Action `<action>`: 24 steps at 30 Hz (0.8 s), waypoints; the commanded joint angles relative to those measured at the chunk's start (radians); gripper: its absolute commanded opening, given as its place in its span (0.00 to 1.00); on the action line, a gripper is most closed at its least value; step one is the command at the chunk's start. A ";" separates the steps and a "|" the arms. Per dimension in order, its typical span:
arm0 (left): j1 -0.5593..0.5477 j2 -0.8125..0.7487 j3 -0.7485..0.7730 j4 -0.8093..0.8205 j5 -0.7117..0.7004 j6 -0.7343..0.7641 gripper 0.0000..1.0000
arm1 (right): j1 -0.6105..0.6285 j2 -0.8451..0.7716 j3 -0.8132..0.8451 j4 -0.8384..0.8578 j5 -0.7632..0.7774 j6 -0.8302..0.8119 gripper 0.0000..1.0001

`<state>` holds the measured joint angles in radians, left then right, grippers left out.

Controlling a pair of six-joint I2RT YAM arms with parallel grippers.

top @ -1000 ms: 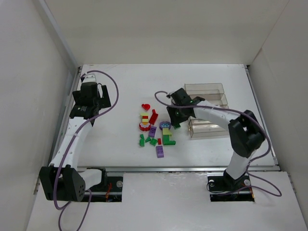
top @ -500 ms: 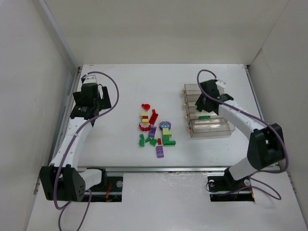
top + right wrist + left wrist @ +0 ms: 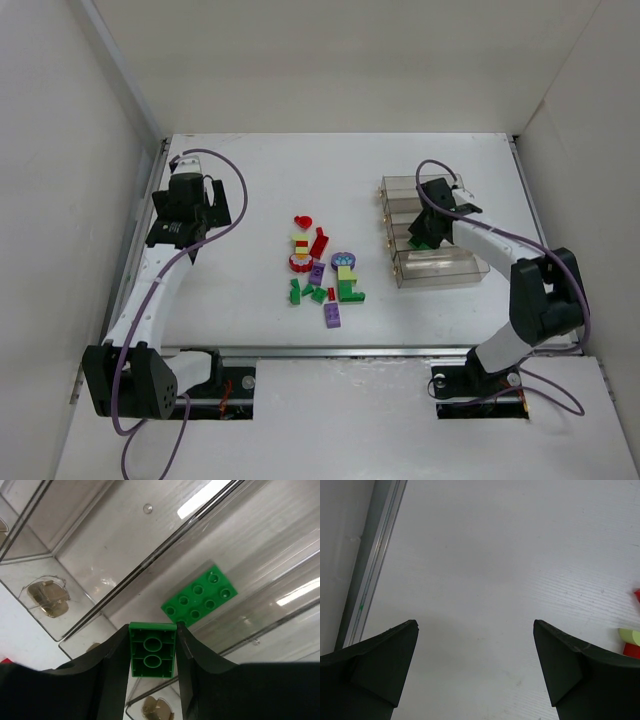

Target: Sort the legos into containers by color

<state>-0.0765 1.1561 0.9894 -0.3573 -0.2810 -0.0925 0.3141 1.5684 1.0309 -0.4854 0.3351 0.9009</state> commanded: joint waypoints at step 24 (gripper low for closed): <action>0.006 -0.042 -0.008 0.023 -0.009 0.007 1.00 | 0.000 0.127 0.021 0.171 -0.185 0.388 0.00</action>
<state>-0.0765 1.1473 0.9894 -0.3561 -0.2813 -0.0898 0.3138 1.6951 1.0313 -0.3771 0.1486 1.2133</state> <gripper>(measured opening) 0.997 0.426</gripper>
